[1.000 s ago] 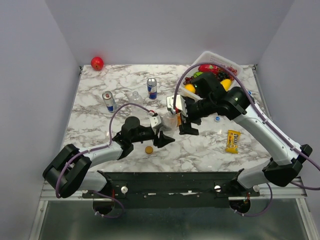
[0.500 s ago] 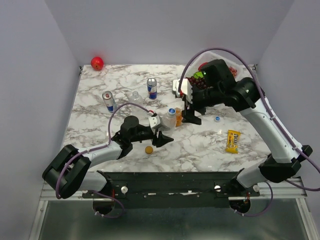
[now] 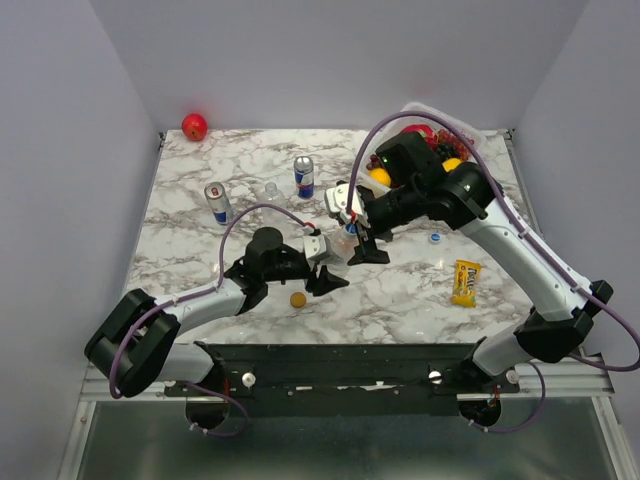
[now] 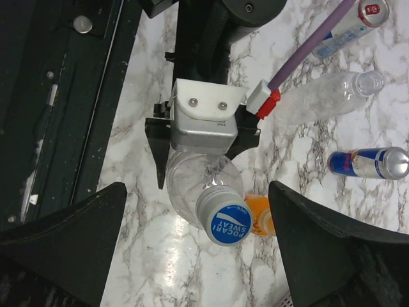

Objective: Screw on the bottle caps

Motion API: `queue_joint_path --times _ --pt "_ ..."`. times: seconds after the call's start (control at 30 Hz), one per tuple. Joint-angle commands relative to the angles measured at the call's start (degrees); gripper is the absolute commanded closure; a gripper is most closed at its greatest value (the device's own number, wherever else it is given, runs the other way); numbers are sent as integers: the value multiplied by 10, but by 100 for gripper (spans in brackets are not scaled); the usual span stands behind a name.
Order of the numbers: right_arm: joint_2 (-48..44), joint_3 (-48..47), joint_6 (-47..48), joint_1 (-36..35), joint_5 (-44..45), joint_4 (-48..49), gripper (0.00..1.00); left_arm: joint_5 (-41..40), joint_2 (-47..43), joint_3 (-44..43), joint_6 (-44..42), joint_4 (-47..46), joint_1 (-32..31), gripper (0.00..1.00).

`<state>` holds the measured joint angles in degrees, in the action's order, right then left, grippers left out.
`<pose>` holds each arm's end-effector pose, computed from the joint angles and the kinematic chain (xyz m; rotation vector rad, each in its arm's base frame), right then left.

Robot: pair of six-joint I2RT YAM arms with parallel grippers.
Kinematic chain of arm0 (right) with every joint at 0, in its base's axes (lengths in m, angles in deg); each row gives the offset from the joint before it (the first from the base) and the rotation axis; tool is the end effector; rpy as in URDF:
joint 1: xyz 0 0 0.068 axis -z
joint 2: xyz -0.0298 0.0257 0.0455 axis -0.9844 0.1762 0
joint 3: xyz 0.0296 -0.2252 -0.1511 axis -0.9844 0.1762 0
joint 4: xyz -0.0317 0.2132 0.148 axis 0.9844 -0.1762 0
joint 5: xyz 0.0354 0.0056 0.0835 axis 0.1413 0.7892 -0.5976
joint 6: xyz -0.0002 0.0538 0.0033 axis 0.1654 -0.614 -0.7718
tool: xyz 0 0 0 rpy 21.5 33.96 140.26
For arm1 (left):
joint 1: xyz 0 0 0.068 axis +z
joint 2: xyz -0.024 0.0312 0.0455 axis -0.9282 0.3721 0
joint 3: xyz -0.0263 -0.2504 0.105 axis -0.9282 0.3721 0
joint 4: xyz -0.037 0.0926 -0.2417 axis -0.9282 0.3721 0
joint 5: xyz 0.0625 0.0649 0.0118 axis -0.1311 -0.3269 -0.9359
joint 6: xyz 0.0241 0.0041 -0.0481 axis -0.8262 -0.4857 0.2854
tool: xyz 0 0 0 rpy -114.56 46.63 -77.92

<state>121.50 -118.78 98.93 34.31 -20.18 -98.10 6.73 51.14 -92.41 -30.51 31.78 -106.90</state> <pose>0.1846 0.2179 0.4393 -1.8937 1.3188 0.7033 0.1892 -0.1826 0.2145 1.1454 1.4506 -1.1048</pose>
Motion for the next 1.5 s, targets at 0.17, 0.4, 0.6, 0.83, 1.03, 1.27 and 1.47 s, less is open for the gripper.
queue_joint_path --times 0.17,0.4,0.6,0.83,1.03,1.27,1.47 --pt "-12 27 42 -9 12 -10 1 -29 8 -9 97 -44 12 100" --pt "-23 55 18 -9 49 -18 1 -41 6 4 122 -75 22 100" --pt "-29 87 -22 -9 79 10 2 -38 4 1 114 -81 23 100" --pt "-26 81 -51 -8 108 -5 2 -60 -4 4 114 -83 29 100" --pt "-47 92 -88 -8 139 -50 2 -73 -8 11 135 -92 36 100" --pt "-49 87 -128 29 191 -32 4 4 -9 -13 -25 25 30 100" --pt "-63 38 15 48 74 8 19 33 -22 -43 -221 194 32 100"
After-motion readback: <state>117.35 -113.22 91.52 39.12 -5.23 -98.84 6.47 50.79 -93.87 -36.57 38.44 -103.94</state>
